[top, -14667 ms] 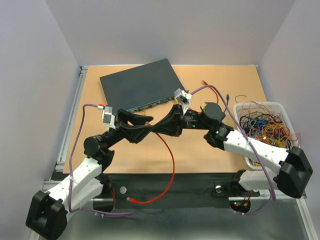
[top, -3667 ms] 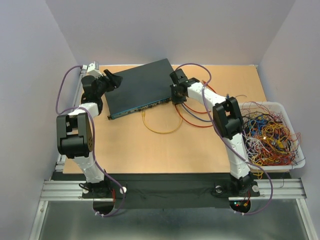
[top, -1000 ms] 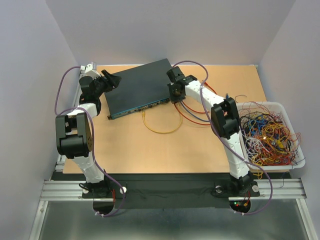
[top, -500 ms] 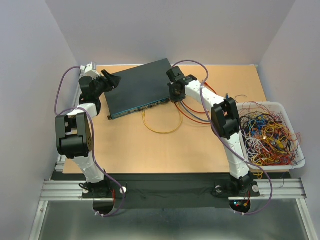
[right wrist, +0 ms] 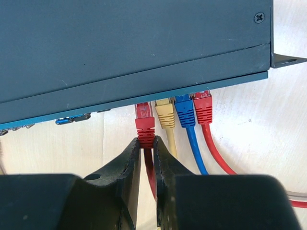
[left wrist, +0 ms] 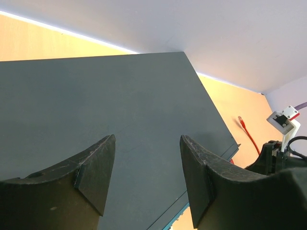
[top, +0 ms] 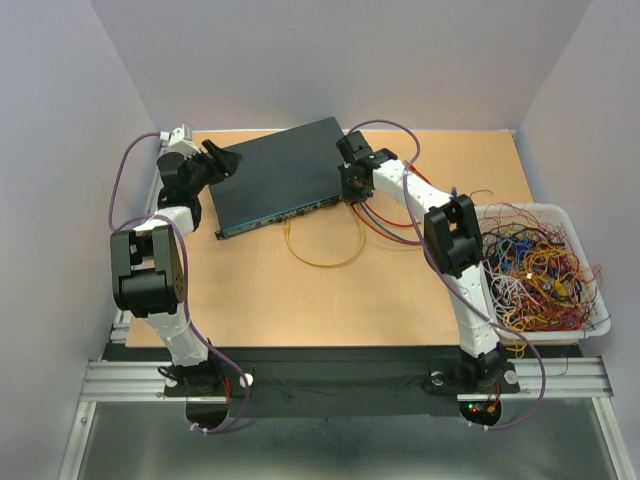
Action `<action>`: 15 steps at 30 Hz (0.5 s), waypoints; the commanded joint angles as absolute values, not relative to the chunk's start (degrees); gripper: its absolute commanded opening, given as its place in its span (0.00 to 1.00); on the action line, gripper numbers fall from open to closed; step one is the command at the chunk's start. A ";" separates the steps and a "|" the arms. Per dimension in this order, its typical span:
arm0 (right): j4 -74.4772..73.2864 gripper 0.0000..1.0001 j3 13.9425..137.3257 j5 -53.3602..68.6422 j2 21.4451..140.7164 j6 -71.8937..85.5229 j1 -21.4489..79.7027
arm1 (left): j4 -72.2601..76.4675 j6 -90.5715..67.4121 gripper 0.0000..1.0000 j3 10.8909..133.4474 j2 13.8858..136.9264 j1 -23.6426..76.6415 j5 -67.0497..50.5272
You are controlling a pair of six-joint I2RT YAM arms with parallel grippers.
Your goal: Insert the plug into the switch port
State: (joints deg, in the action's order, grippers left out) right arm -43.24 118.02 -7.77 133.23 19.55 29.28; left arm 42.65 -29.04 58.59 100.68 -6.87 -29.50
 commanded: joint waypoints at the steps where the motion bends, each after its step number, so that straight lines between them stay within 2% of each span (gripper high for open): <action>1: -31.82 0.00 118.21 -9.41 134.30 20.65 27.33 | 46.32 -29.09 0.67 58.62 100.63 -7.29 -30.59; 15: -31.46 0.00 119.00 -10.28 136.67 21.88 26.11 | 46.32 -29.27 0.67 58.62 100.72 -7.38 -30.67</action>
State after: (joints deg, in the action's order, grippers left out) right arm -41.93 118.02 -6.31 135.74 20.84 28.69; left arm 42.96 -29.06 58.59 101.16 -6.87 -29.54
